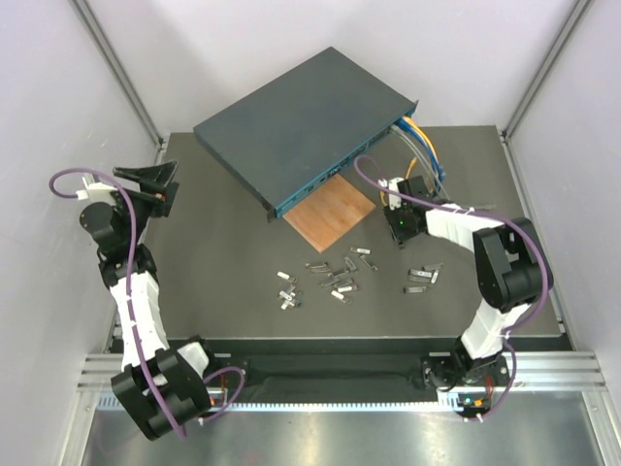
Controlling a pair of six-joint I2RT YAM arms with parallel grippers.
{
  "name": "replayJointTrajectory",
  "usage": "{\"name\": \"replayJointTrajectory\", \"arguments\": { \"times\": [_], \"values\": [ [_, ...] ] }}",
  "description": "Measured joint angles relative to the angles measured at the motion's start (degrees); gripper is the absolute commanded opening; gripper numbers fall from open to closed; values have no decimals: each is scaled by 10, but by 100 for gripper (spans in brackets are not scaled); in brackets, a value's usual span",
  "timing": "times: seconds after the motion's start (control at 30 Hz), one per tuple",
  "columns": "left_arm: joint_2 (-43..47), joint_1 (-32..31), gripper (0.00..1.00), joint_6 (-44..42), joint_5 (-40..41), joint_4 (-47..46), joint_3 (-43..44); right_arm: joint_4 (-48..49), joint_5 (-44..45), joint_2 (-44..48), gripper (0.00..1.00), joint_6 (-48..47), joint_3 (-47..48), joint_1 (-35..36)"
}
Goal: Insert the plug into the switch port
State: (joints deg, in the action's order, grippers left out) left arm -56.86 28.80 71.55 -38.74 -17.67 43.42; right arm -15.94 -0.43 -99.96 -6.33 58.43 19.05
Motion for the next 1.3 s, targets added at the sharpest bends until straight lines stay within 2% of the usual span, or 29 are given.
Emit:
{"name": "replayJointTrajectory", "arguments": {
  "times": [0.07, 0.13, 0.23, 0.33, 0.5, 0.73, 0.8, 0.87, 0.97, 1.07, 1.3],
  "values": [
    [-1, 0, 90, -1, 0, 0, 1, -2, 1, -1, 17, 2, 1, 0],
    [-3, 0, 90, -2, 0, 2, 4, -5, 1, 0, 15, 1, 1, 0],
    [-12, 0, 90, -6, 0, 4, 18, -25, -18, 10, 1, -1, 1, 0],
    [-23, 0, 91, -7, 0, 6, 44, -63, -54, 51, 0, -3, 1, -1],
    [-44, 0, 92, 10, 0, -7, 99, -100, -129, 192, 0, -21, 2, -1],
    [-85, -20, 91, 3, 0, -42, 225, -134, -228, 329, 0, -23, 40, -27],
    [-99, -60, 90, -38, 5, -30, 278, -134, -248, 346, 0, -7, 50, -42],
    [-120, -153, 89, -128, 23, 14, 345, -127, -264, 358, 0, 17, 60, -58],
    [-144, -303, 88, -241, 28, 64, 403, -91, -293, 377, 0, 82, 66, -79],
    [-175, -413, 86, -342, 33, 125, 440, -38, -313, 399, 0, 156, 65, -94],
    [-259, -640, 85, -573, 108, 257, 476, 140, -321, 460, 0, 319, 31, -99]
  ]
}}
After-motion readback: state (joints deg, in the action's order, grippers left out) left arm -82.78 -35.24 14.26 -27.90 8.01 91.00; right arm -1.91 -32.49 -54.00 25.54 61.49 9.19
